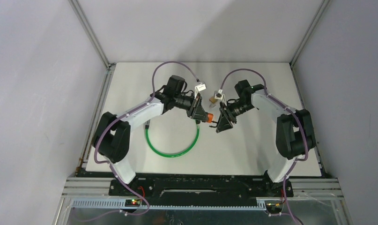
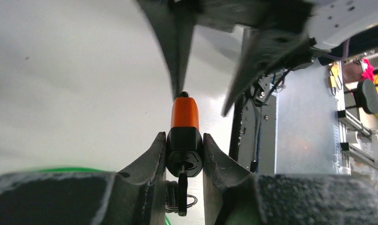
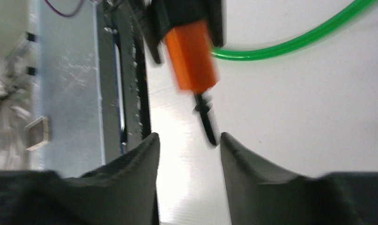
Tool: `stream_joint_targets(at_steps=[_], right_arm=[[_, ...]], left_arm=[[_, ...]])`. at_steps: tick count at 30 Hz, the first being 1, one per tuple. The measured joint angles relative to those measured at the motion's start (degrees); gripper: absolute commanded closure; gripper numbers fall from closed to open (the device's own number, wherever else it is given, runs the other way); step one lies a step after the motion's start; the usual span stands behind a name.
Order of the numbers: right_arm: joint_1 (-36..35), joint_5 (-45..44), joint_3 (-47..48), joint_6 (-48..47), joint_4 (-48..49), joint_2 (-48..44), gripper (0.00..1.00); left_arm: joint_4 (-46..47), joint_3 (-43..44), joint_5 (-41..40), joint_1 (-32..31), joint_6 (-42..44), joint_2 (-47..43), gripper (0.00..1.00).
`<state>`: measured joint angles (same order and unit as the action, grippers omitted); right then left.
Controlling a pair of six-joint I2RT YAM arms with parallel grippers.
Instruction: Unlock with the key
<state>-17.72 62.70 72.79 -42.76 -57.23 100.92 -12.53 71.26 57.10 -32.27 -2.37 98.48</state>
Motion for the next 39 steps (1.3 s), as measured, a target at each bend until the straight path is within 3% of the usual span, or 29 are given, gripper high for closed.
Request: stream_joint_targets(at_steps=[3,9,21,28,35,39], right_arm=[[0.24,-2.91,-1.42,3.52,2.43,-3.06,0.31],[0.70,-9.60,-3.48,8.92,7.39,-9.38,0.29],[1.88,-18.40,-6.38,12.70,12.61,-13.77,0.26],[1.88,-20.72,-7.39,14.03,14.51,-14.78,0.26],[1.88,-21.59,-7.45,14.32,15.61,-15.69,0.26],[1.88,-21.59,-7.50,14.32,15.78,-15.69,0.26]], left_arm=[[-1.62,0.00,-1.77,1.99,0.72,0.59,1.00],[-1.84,1.42,-3.74,7.91,-1.81,4.07,1.00],[-2.10,24.39,-5.81,15.89,-13.20,26.21,1.00],[-4.31,30.18,-5.75,16.24,-18.08,34.47,1.00],[-7.41,34.16,-5.79,16.15,-21.27,39.12,0.87],[-8.11,36.61,-5.66,16.24,-22.95,41.03,0.75]])
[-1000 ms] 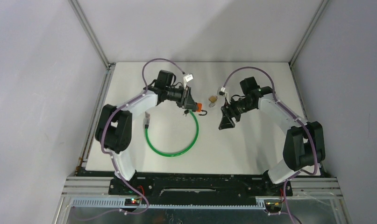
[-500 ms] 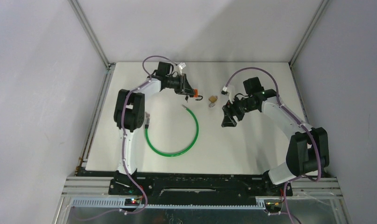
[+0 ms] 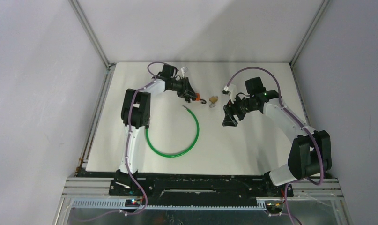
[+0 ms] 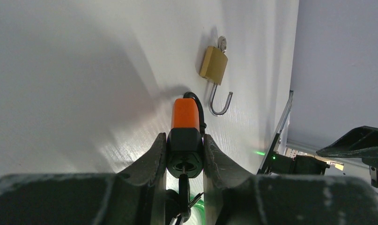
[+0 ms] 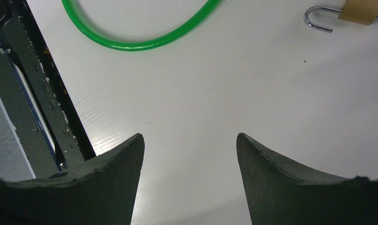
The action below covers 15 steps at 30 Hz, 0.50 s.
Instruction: Unlock with the key
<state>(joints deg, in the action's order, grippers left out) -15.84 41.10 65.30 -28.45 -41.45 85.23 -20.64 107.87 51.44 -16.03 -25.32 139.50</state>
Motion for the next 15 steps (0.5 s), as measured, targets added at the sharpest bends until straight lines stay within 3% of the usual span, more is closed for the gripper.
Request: stream_joint_targets(at_steps=[8,15], right_arm=[[0.00,0.07,-0.02,0.00,0.02,0.00,0.26],[0.00,0.26,-0.02,0.00,0.02,0.00,0.26]], left_arm=[[-2.36,3.93,-0.17,0.33,-0.04,2.16,0.43],[-6.71,7.28,-2.10,0.57,2.29,2.95,0.29]])
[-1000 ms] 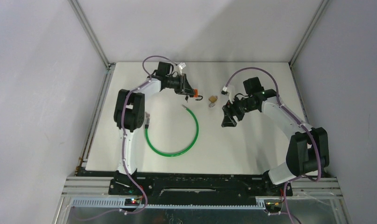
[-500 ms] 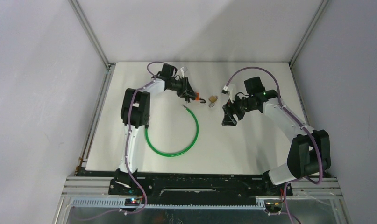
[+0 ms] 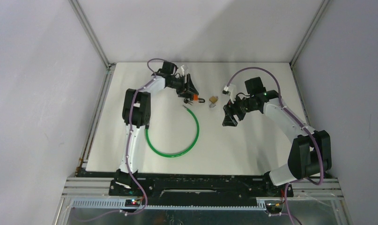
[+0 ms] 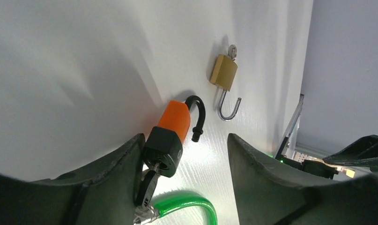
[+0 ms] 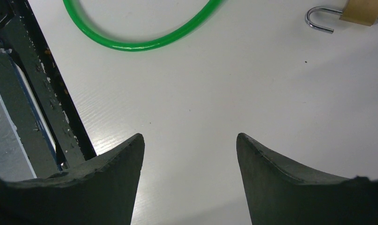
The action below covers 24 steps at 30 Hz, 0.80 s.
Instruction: Unlock with the key
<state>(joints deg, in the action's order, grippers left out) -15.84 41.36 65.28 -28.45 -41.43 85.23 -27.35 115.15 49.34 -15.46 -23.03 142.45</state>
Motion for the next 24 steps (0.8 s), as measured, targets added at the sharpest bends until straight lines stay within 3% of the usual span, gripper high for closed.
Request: stream_joint_targets(at_steps=[6,10,16,18,24], right_arm=[[0.00,0.00,0.00,0.00,-0.02,0.00,0.26],[0.00,-0.04,0.00,0.00,0.00,0.00,0.23],[0.00,-2.14,-0.42,0.11,0.22,-1.16,0.12],[0.00,-3.63,-0.63,0.35,0.44,-2.62,0.01],[0.00,-9.66,-0.68,0.83,2.47,-8.79,0.00]], left_arm=[[-3.67,2.89,-3.17,0.11,3.78,0.00,0.01],[-5.75,5.27,-6.36,0.13,6.64,0.00,0.00],[-8.11,5.95,-12.31,0.24,11.26,-0.96,0.00],[-8.83,5.86,-14.93,0.26,12.96,-2.40,0.00],[-6.93,-1.62,-24.11,0.39,18.86,-15.13,0.00]])
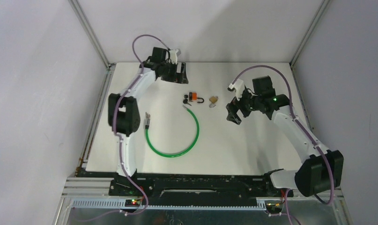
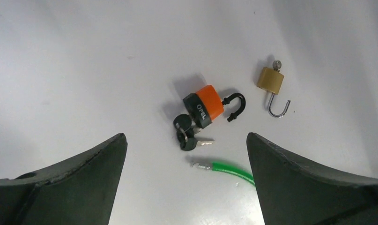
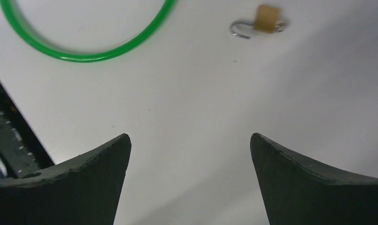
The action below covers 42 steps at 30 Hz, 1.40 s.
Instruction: Unlock with the key
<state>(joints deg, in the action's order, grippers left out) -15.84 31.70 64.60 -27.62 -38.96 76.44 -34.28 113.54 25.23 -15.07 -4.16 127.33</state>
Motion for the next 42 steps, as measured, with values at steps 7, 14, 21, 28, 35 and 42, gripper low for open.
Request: stream_joint_targets(at_steps=[7,14,21,28,35,42], right_arm=[[0.11,-8.59,-0.02,0.35,4.04,-7.08,0.01],[0.68,-15.74,-0.04,4.81,9.35,-12.59,0.01],[1.81,-14.82,-1.62,9.03,11.43,-18.45,0.01],[4.02,-9.14,-9.90,11.96,11.69,-25.97,0.01],[5.92,-6.03,-13.97,16.33,11.43,-30.45,0.01],[6.27,-8.11,-18.29,17.38,11.43,-36.11,0.01]], left_arm=[[8.96,-17.31,-10.14,0.61,5.99,-24.61,0.00],[15.82,-31.23,-16.81,1.18,9.86,-41.42,0.00],[19.52,-48.83,-21.94,1.49,10.69,-57.94,0.00],[22.25,-61.46,-26.43,2.03,10.43,-80.17,0.00],[20.74,-68.59,-28.11,2.12,10.29,-94.44,0.00],[17.73,-76.70,-30.80,2.12,12.24,-103.89,0.00]])
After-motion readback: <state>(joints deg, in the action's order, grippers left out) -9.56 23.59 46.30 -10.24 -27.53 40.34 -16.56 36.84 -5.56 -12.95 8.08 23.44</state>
